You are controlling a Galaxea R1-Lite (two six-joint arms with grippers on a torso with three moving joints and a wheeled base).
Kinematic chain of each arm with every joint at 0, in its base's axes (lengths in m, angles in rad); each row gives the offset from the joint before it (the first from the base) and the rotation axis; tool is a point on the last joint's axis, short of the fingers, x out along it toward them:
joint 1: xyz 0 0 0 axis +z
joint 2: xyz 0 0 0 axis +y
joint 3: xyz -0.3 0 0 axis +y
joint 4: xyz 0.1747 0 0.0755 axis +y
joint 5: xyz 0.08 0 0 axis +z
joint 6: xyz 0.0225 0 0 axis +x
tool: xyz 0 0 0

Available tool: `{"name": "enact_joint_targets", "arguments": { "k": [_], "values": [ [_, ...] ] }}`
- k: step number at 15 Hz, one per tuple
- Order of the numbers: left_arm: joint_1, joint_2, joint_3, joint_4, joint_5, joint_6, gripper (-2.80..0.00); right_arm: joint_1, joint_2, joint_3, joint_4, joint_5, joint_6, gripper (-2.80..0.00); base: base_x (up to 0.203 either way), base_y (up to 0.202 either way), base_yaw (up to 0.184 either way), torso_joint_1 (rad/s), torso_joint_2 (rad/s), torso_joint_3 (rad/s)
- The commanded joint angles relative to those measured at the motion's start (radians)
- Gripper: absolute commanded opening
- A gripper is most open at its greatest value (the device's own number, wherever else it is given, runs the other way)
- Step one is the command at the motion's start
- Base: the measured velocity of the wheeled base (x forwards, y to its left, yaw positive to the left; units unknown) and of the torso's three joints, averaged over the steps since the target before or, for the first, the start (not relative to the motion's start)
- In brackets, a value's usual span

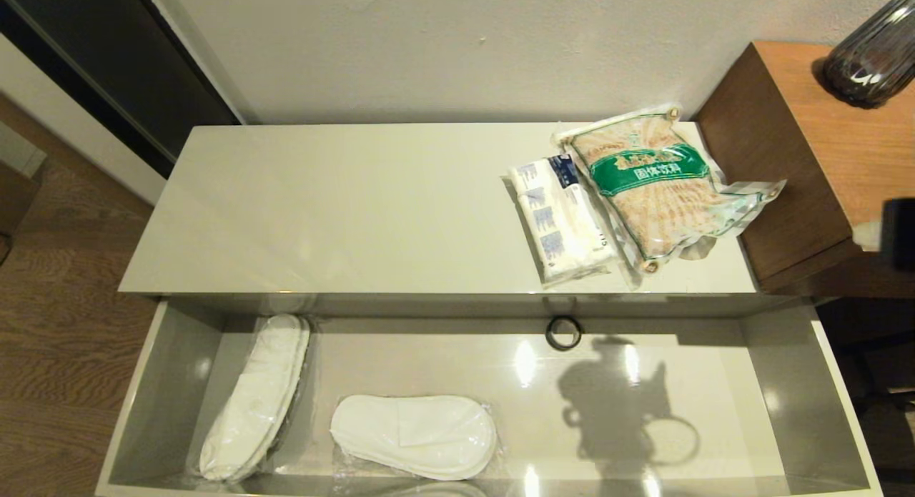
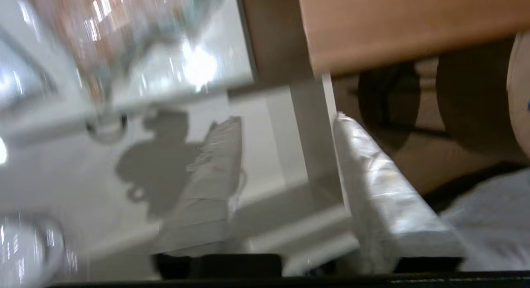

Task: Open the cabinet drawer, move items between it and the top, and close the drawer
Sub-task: Pick up the solid drinks on the table

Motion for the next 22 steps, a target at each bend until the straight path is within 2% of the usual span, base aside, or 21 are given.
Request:
{"name": "enact_joint_targets", "arguments": {
  "k": [1,2,7,9,13,15,17,20,22],
  "values": [
    [0.001,0.001,0.0,0.0,0.0,0.0,-2.8,0.045,-0.179,0.035,0.23,0.008,0.101,-2.8,0.0,0.0,0.0,0.0,0.0,0.0],
    [0.001,0.001,0.0,0.0,0.0,0.0,-2.8,0.049,-0.215,0.039,0.284,0.02,0.14,-2.8,0.0,0.0,0.0,0.0,0.0,0.0],
    [-0.001,0.001,0.0,0.0,0.0,0.0,-2.8,0.023,-0.335,0.041,0.431,0.026,0.198,-2.8,0.0,0.0,0.0,0.0,0.0,0.0],
    [-0.001,0.001,0.0,0.0,0.0,0.0,-2.8,0.018,-0.384,0.046,0.495,0.03,0.21,-2.8,0.0,0.0,0.0,0.0,0.0,0.0],
    [0.001,0.001,0.0,0.0,0.0,0.0,-2.8,-0.002,-0.488,0.047,0.619,0.097,0.216,-2.8,0.0,0.0,0.0,0.0,0.0,0.0],
    [0.001,0.001,0.0,0.0,-0.001,0.0,-2.8,-0.068,-0.535,0.048,0.68,0.204,0.213,-2.8,0.0,0.0,0.0,0.0,0.0,0.0],
    [0.001,0.001,0.0,0.0,0.0,0.0,-2.8,-0.176,-0.589,0.05,0.715,0.338,0.181,-2.8,0.0,0.0,0.0,0.0,0.0,0.0],
    [-0.001,0.001,0.0,0.0,0.0,0.0,-2.8,-0.373,-0.738,0.125,0.72,0.474,0.004,-2.8,0.0,0.0,0.0,0.0,0.0,0.0],
    [-0.001,0.001,0.0,0.0,0.0,0.0,-2.8,-0.454,-0.84,0.234,0.696,0.522,-0.082,-2.8,0.0,0.0,0.0,0.0,0.0,0.0]
  ]
}}
